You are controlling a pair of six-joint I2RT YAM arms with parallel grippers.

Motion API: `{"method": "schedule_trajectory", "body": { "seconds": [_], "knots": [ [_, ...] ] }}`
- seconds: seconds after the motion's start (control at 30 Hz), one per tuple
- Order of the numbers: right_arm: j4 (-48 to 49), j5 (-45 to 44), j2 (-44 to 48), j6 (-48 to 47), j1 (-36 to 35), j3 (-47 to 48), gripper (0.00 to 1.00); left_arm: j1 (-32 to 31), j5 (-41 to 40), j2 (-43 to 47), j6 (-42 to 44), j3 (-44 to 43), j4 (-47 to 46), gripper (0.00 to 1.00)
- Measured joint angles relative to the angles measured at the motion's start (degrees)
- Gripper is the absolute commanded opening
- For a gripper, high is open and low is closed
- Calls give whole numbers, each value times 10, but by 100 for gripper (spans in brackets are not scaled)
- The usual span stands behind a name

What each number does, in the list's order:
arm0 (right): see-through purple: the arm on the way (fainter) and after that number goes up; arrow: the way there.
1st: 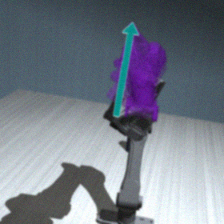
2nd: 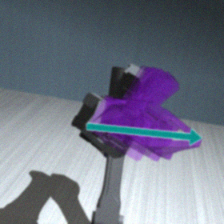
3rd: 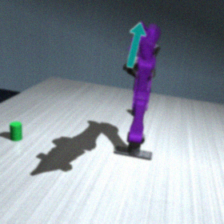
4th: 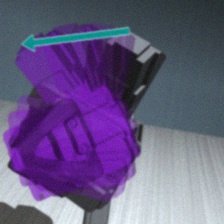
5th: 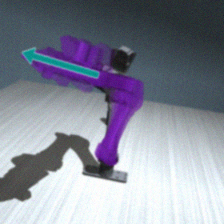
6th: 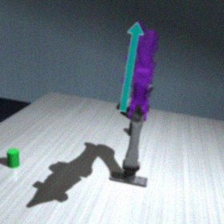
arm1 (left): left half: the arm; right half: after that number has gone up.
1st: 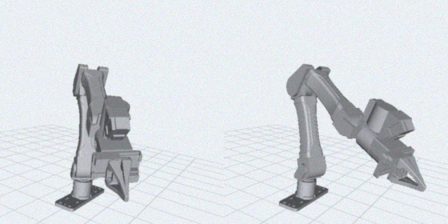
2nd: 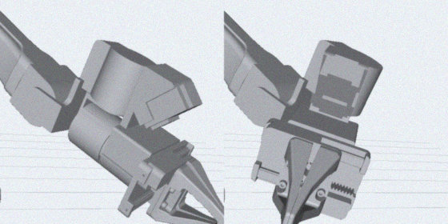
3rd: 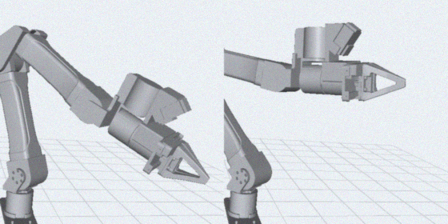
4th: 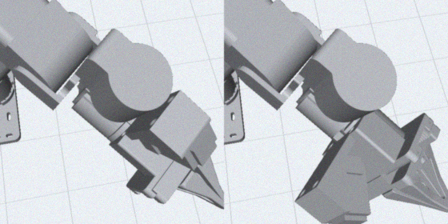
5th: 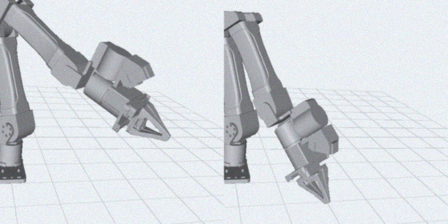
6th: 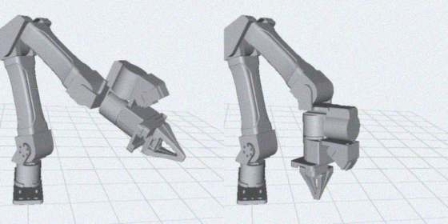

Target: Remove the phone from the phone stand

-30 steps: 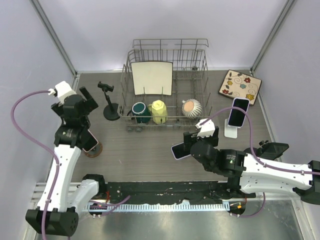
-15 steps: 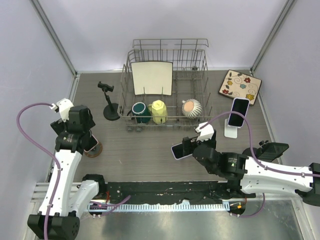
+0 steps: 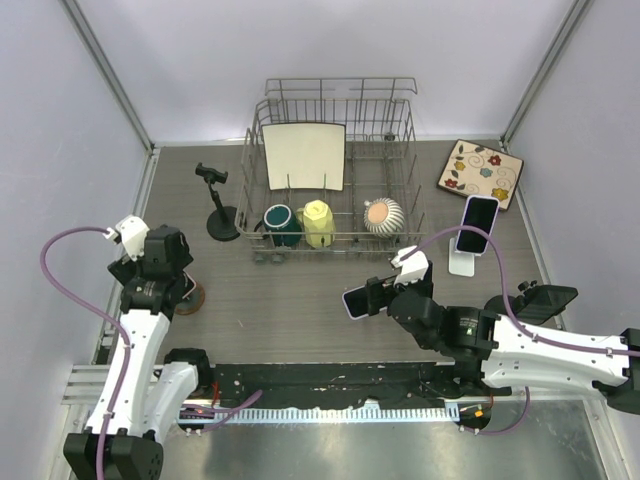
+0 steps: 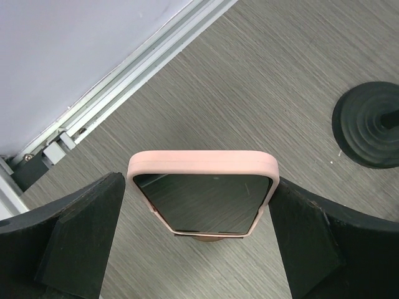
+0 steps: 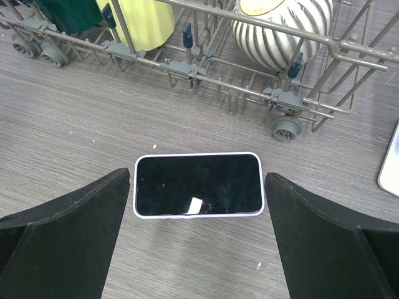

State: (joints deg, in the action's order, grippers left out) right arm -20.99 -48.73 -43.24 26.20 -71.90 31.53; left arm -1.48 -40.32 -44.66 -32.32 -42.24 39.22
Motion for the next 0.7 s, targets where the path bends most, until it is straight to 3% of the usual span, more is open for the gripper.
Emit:
{"method": "schedule_trajectory", "body": {
  "seconds": [0.4,0.6,0.7],
  "knots": [
    [0,6,-7,-3,0,-4,95,1,-2,13,-3,34,-35,98],
    [0,10,-7,-3,0,-4,95,1,-1,22,1,38,-40,85],
    [0,11,-7,-3,0,-4,95,1,0,29,6,38,-40,73]
  ]
}}
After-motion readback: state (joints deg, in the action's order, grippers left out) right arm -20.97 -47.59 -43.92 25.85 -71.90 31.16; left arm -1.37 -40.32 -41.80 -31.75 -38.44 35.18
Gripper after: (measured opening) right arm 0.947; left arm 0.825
